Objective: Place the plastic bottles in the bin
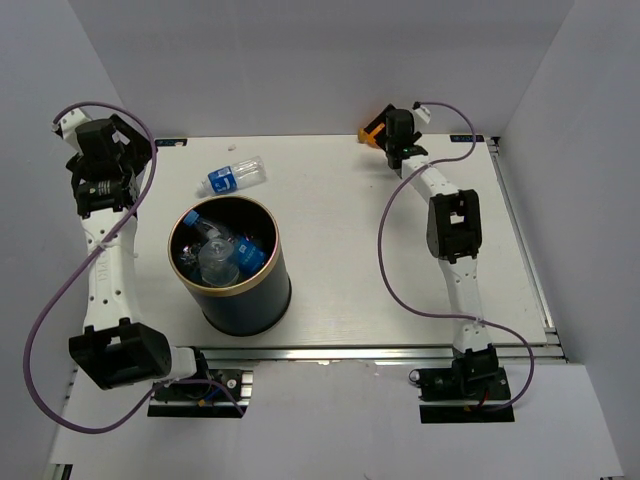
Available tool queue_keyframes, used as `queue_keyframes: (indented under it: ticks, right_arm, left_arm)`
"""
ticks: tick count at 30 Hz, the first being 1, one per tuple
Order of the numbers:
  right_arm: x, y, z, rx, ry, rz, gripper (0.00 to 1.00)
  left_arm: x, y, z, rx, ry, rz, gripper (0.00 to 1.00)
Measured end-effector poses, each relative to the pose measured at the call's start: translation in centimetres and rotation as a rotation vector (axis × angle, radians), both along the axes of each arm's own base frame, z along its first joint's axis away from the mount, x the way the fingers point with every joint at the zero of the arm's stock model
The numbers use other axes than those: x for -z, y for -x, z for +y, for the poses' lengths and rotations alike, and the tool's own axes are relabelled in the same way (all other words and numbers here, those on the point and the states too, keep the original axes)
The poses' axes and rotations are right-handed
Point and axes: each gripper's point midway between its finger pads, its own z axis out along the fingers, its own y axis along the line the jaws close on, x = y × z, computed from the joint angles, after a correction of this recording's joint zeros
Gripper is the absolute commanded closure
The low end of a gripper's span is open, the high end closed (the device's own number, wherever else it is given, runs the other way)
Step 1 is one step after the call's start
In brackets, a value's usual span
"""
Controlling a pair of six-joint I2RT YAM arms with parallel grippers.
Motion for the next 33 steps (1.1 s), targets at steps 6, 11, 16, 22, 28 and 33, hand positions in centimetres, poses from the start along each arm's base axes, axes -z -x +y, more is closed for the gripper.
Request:
queue_keyframes:
  ticks: [6, 11, 16, 22, 28, 33]
  right_arm:
    - [2.8, -2.1, -1.2, 0.124, -0.084, -0.025, 0.11]
    - [4.6, -3.5, -1.9, 0.190, -0.163, -0.066, 0.11]
    - [6.4, -5.4, -2.4, 0.239, -0.255, -0.121, 0.11]
    - [5.7, -7.0, -3.8, 0.285, -0.355, -0.238, 0.15]
    - [4.5, -7.7, -5.3, 0.315, -0.428, -0.304, 0.34]
    - [3.8, -8.0, -5.8, 0.292, -0.452, -0.326, 0.64]
  left_arm:
    - [-0.3, -0.7, 0.5, -0.017, -0.015, -0.041, 0.02]
    - [-0.1, -1.1, 0.6, -0.018, -0.017, -0.058, 0.02]
    - [-0.2, -1.9, 0.7, -0.012, -0.019, -0.073, 0.02]
    - [-0.2, -2.6, 0.4, 0.010, -0.013, -0.082, 0.02]
    - [-0.2, -2.6, 0.4, 0.010, -0.014, -0.082, 0.02]
    - [-0.3, -2.3, 0.3, 0.009, -0.010, -0.095, 0.02]
